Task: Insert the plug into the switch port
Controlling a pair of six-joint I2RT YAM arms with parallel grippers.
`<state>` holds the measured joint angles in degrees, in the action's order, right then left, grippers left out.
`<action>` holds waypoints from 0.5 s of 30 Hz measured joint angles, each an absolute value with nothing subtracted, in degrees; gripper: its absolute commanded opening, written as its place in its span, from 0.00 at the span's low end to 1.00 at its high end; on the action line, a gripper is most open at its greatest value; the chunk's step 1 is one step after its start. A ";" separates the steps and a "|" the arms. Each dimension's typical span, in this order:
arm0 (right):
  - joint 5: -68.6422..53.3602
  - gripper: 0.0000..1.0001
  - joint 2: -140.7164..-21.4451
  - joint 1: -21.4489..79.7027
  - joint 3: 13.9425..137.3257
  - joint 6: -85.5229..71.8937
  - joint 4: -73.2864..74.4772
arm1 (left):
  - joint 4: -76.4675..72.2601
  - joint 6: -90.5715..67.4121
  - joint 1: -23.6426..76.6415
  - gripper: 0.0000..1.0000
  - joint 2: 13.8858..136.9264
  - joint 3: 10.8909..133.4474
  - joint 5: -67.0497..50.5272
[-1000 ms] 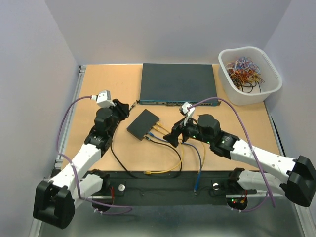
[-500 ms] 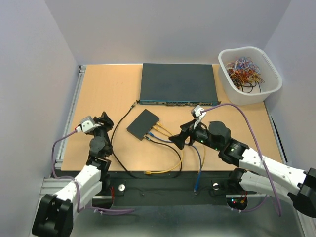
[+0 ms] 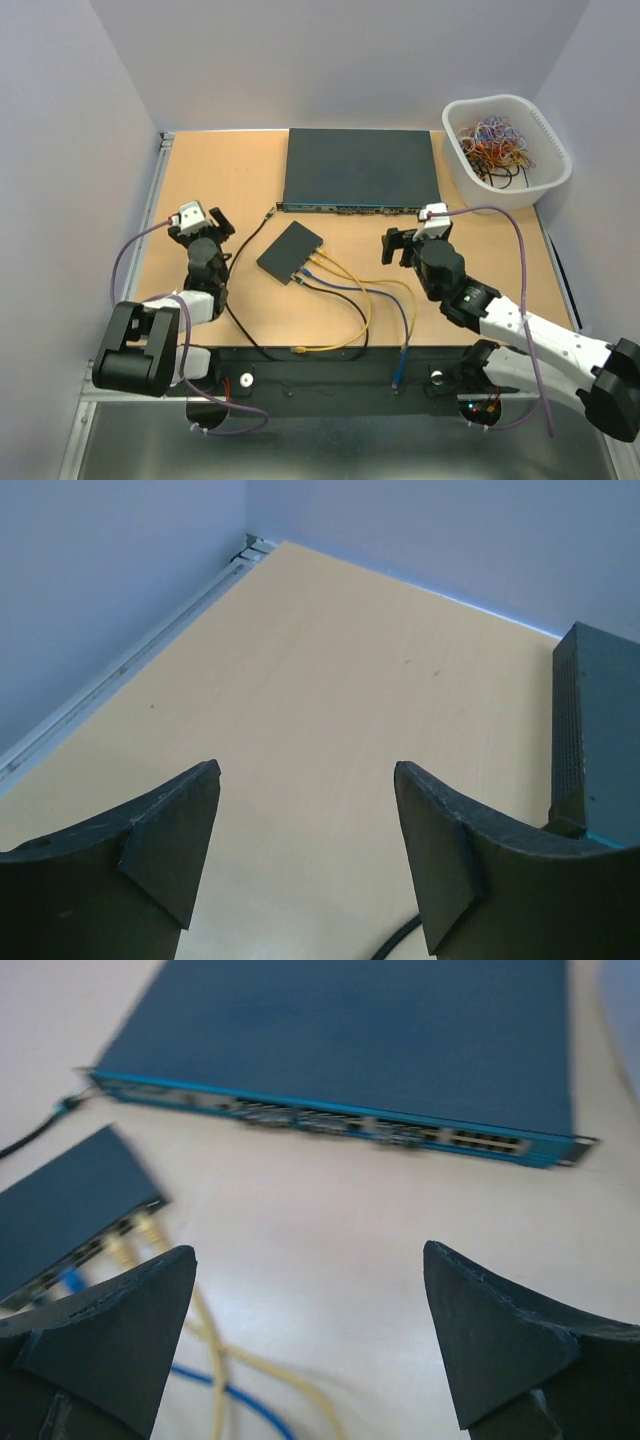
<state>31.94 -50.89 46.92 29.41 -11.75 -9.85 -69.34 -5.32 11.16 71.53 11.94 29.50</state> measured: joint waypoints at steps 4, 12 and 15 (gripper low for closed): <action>35.66 1.00 -55.35 39.66 29.58 -13.39 -10.48 | -67.46 -5.26 7.99 0.75 75.53 17.76 23.16; 36.84 1.00 -65.71 27.11 28.18 -11.25 -20.23 | -67.24 -4.43 7.49 0.73 74.98 16.58 20.05; 35.09 1.00 -69.43 20.56 25.82 -10.70 -23.66 | -70.87 -3.20 7.40 0.73 72.40 11.22 21.52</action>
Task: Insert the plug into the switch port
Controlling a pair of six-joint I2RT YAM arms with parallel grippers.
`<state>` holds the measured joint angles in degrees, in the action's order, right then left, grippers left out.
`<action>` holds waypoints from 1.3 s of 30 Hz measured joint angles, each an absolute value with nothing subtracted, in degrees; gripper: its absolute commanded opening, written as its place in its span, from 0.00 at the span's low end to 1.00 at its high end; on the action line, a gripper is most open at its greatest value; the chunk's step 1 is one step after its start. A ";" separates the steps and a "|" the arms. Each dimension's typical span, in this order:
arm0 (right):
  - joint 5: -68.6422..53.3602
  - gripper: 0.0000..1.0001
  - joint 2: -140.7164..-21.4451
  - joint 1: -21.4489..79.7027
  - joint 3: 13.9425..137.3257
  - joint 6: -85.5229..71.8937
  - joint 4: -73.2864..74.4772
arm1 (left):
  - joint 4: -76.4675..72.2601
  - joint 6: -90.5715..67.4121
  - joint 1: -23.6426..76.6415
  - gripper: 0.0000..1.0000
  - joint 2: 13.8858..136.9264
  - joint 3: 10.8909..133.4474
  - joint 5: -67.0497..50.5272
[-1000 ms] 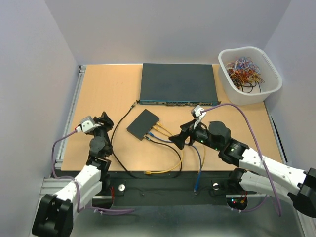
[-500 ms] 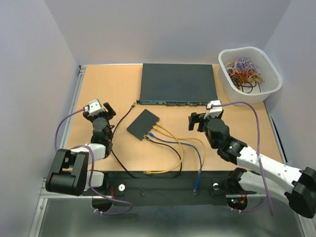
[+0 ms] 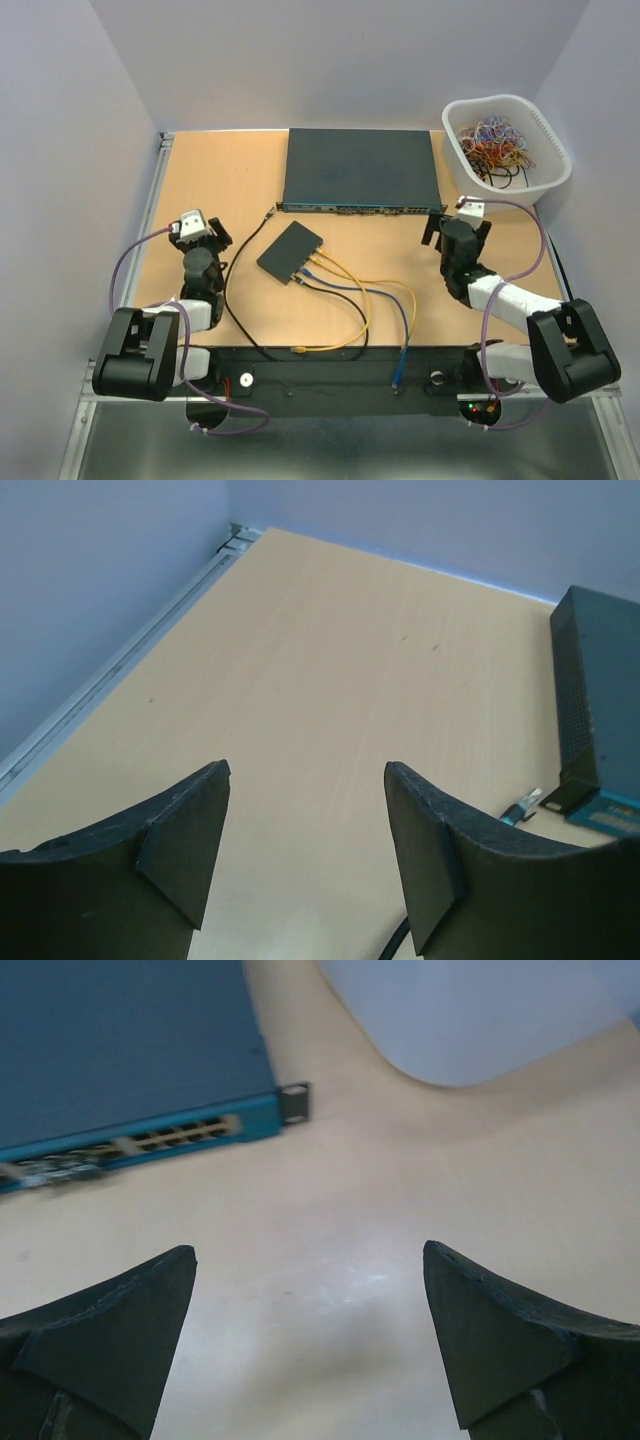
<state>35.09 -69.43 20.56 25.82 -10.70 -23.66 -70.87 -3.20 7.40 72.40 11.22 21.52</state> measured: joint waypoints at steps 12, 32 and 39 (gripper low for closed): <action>31.20 1.00 -84.05 10.94 14.50 -5.30 -55.96 | -75.79 1.21 7.44 0.70 81.34 11.49 23.46; 13.89 1.00 -92.40 3.70 12.29 -5.54 -71.83 | -74.11 3.62 8.12 0.99 85.30 11.51 23.44; 13.47 1.00 -92.40 3.70 12.29 -5.54 -72.51 | -74.11 3.60 8.12 0.99 85.30 11.51 23.59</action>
